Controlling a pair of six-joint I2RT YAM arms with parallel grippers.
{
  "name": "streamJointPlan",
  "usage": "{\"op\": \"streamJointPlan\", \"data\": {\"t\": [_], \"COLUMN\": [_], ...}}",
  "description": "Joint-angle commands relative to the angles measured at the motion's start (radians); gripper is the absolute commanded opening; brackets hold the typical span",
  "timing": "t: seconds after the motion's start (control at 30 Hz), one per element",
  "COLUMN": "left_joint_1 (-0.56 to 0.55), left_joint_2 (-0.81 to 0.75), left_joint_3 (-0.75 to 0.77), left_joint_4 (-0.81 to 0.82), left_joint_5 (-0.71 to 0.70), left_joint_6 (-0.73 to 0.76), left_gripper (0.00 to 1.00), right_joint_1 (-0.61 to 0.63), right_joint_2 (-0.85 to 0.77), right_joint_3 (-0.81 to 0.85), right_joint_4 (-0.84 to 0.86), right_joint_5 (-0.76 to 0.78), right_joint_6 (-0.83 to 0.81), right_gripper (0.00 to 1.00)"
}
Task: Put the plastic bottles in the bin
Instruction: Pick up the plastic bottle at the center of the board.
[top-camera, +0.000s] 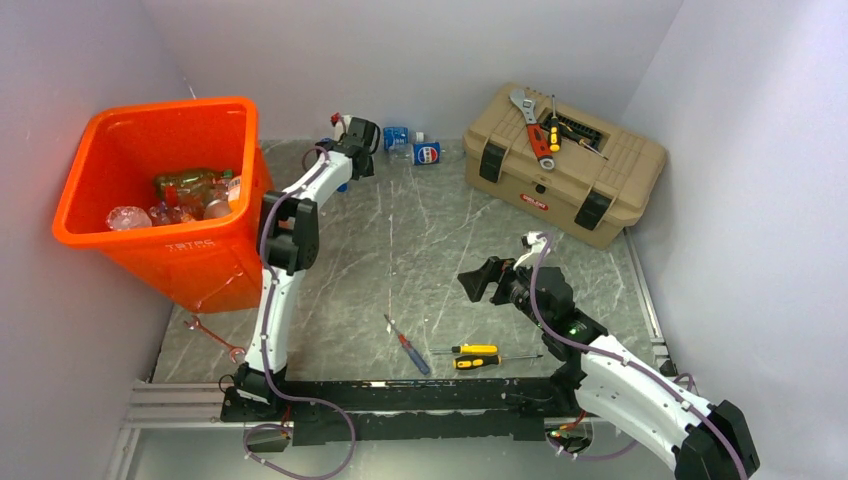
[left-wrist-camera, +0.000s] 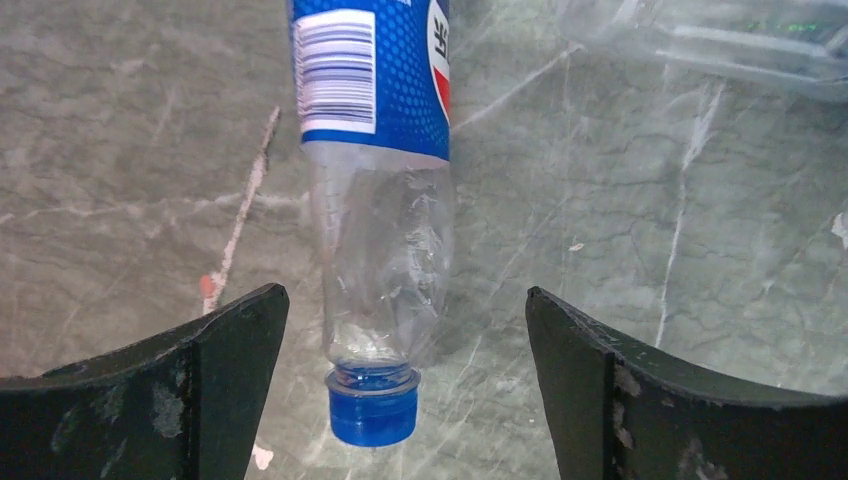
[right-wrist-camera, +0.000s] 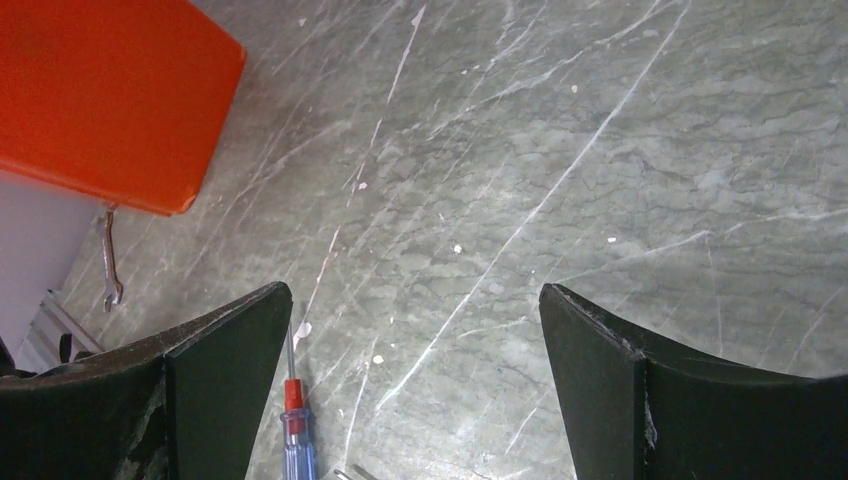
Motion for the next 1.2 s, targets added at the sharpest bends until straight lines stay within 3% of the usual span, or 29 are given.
{"op": "streamJointPlan", "data": {"t": [0.0, 0.37, 0.63, 0.83, 1.17], "left_joint_1": [0.014, 0.038, 0.035, -0.03, -0.293], "left_joint_2": [0.003, 0.074, -0.005, -0.191, -0.637], "left_joint_3": [0.006, 0.031, -0.108, -0.248, -0.372], "left_joint_4": [0.018, 0.07, 0.179, 0.26, 0.284], "left_joint_5": [0.037, 0.08, 0.119, 0.144, 0.232], "left_joint_6": [-0.025, 0.014, 0.019, 0.021, 0.104], "left_gripper": [0.91, 0.71, 0.33, 0.0, 0.0], "right_joint_1": [0.003, 0.003, 0.003, 0.003, -0.003], "right_joint_2": [-0.007, -0.012, -0.017, -0.041, -0.069], "right_joint_3": [0.009, 0.007, 0.013, 0.058, 0.322], "right_joint_4": [0.055, 0.038, 0.031, -0.002, -0.138], "right_joint_5": [-0.002, 0.003, 0.01, 0.009, -0.01], "right_joint_6": [-0.008, 0.0, -0.004, -0.013, -0.04], "right_gripper": [1.0, 1.0, 1.0, 1.0, 1.0]}}
